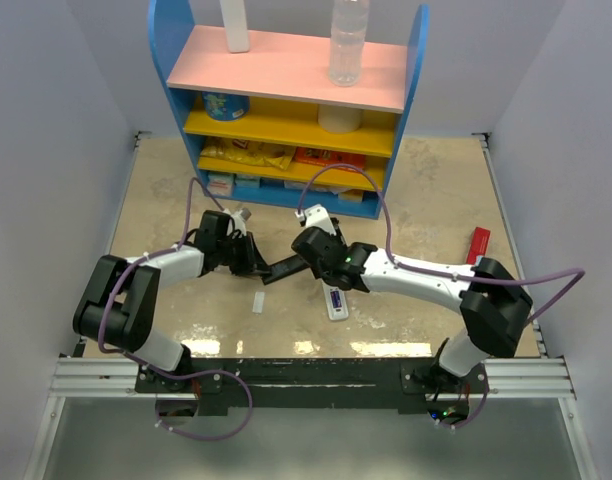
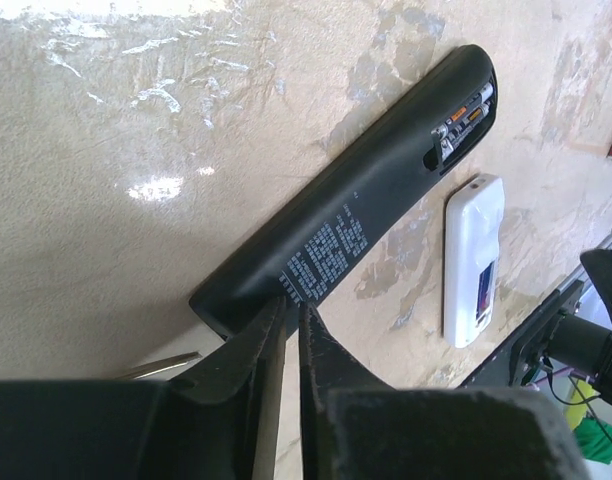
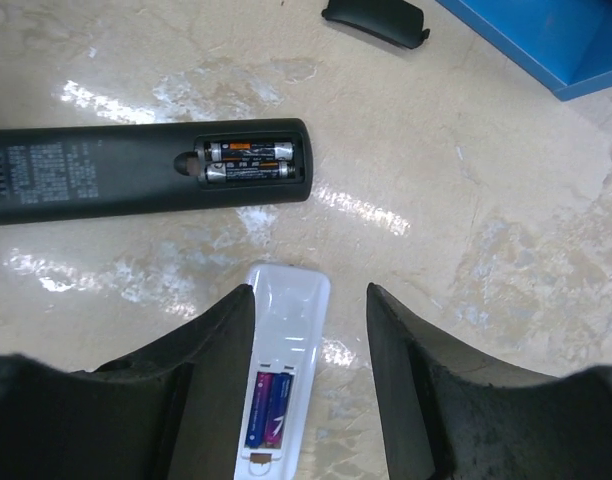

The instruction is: Unload the batteries from the remote control

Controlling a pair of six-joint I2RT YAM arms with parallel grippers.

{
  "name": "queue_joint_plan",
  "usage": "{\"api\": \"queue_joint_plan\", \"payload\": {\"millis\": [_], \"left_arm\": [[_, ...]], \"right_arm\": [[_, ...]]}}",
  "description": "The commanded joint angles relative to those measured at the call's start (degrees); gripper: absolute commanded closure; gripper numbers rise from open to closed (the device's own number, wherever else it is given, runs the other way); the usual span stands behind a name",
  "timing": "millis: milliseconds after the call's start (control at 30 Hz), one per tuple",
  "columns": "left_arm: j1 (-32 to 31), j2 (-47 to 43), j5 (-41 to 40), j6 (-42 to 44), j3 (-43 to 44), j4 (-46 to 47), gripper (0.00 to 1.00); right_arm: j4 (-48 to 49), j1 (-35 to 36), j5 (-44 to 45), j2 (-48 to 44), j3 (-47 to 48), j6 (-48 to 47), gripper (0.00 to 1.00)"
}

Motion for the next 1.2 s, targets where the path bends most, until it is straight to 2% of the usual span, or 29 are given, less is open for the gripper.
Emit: {"api": "queue_joint_plan", "payload": {"millis": [0,233,333,433,500,600,700,900,1067,1167], "left_arm": [[-0.58,-0.82,-2.61,2.20,0.38,-2.60,0.82],[-0.49,-6.87,-1.99,4.14,5.91,-5.93,0.73],[-0.49,-10.21,-4.53,5.54,8.82,-8.92,0.66],[-0.14,-13.99,-14.88,4.15,10.31,-13.48,0.57],[0.56,-15.49,-22.86,0.46,10.40,-17.26,0.56],[3.98,-18.30,-25.89,-2.80,8.92,-19.82,0.56],[10.21,-20.15,-25.54,-3.07,7.77,-20.96,0.58],[18.90,-23.93,-29.85,-1.84,5.40,-22.46,0.61],[22.09,-23.58,-32.75,-6.40,2.51,-22.99,0.62],[26.48,-23.58,-32.58,-8.25,-0.13,-22.81,0.62]], "right_arm": [[2.30,-0.83,-3.31,-3.50,-1.33,3.11,0.49],[7.74,-5.12,-10.07,-7.45,-5.01,3.73,0.48],[10.98,-7.32,-16.92,-8.95,-7.12,2.85,0.48],[14.06,-7.33,-21.22,-10.61,-9.23,2.41,0.48],[16.52,-7.33,-24.48,-11.32,-10.29,0.75,0.48],[21.71,-7.33,-30.72,-9.84,-10.30,-2.24,0.48],[23.65,-6.11,-31.97,-6.06,-7.75,-3.48,0.50],[23.22,-2.86,-33.11,5.80,6.20,-5.15,0.50],[22.87,-0.31,-33.11,15.56,15.44,-6.73,0.50],[23.83,1.72,-32.67,20.57,19.49,-7.43,0.50]]}}
